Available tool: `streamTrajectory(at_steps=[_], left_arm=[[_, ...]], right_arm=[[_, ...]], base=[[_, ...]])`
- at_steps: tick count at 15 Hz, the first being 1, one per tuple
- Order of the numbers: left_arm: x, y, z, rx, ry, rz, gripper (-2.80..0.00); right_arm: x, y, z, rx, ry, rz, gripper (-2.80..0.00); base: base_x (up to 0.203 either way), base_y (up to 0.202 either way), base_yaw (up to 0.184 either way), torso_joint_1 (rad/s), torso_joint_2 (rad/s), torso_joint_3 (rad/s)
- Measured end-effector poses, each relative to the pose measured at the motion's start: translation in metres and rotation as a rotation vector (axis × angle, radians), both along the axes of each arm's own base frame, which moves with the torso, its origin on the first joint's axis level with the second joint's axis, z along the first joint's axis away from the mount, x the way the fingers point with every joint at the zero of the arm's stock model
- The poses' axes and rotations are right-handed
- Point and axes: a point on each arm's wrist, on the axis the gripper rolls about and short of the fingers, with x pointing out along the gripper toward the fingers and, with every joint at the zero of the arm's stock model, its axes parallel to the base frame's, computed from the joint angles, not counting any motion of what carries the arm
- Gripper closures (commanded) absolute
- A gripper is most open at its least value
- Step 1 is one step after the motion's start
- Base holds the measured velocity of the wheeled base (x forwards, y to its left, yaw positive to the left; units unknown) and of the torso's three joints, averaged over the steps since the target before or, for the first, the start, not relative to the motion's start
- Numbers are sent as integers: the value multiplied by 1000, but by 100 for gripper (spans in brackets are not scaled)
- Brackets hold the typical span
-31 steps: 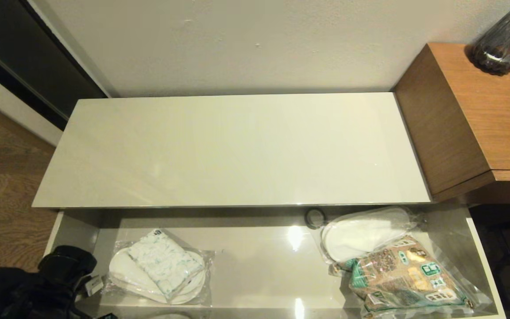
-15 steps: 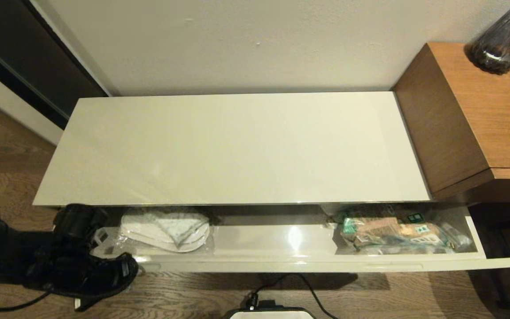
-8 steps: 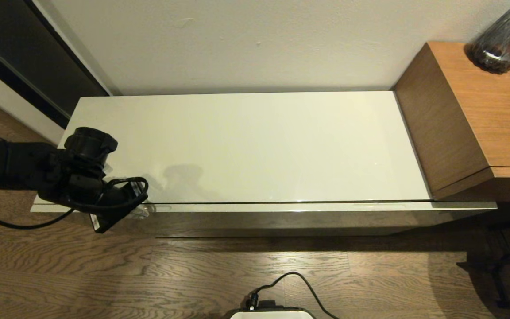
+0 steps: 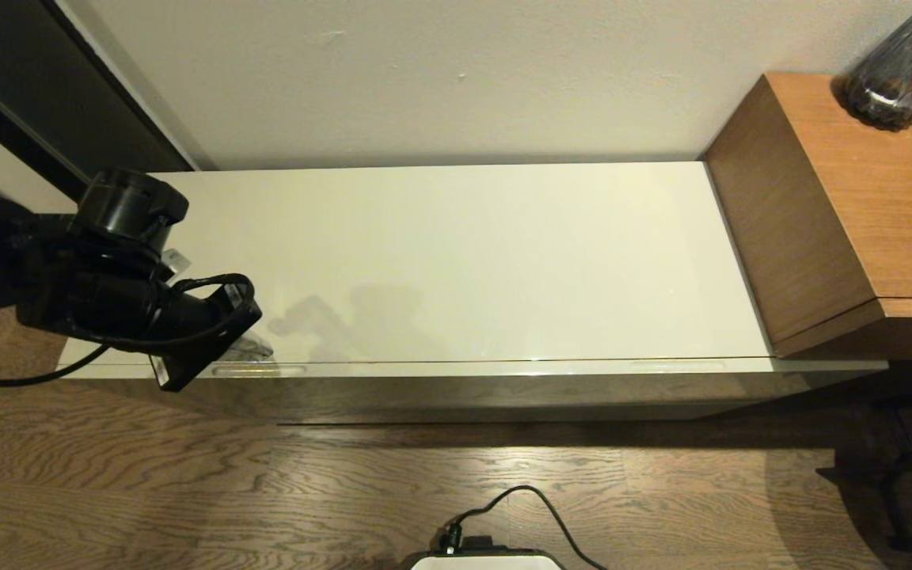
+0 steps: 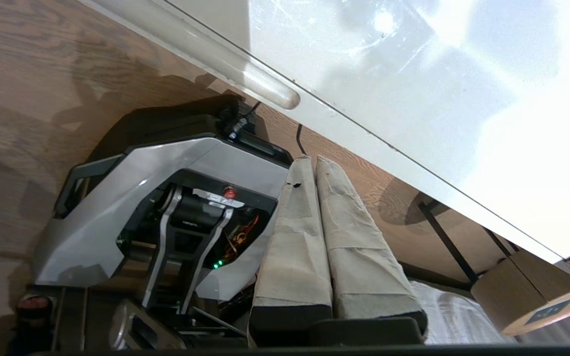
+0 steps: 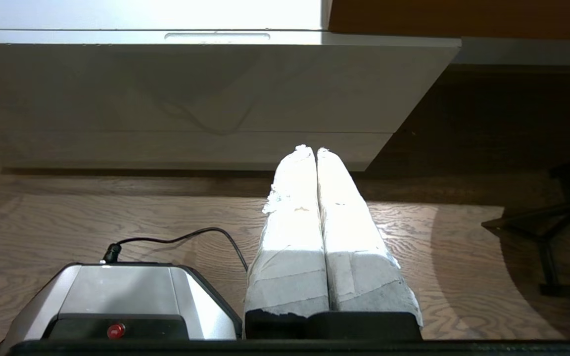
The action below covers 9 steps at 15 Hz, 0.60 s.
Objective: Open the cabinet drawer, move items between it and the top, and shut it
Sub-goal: Close the drawer
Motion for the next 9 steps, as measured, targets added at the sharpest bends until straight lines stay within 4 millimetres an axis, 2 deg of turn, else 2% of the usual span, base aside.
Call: streamTrajectory(at_steps=[9], left_arm=[[17,-2,-16,54,2,13,0]], right_arm=[[0,0,0,0,0,-1,0]], base=[[0,0,0,0,0,0]])
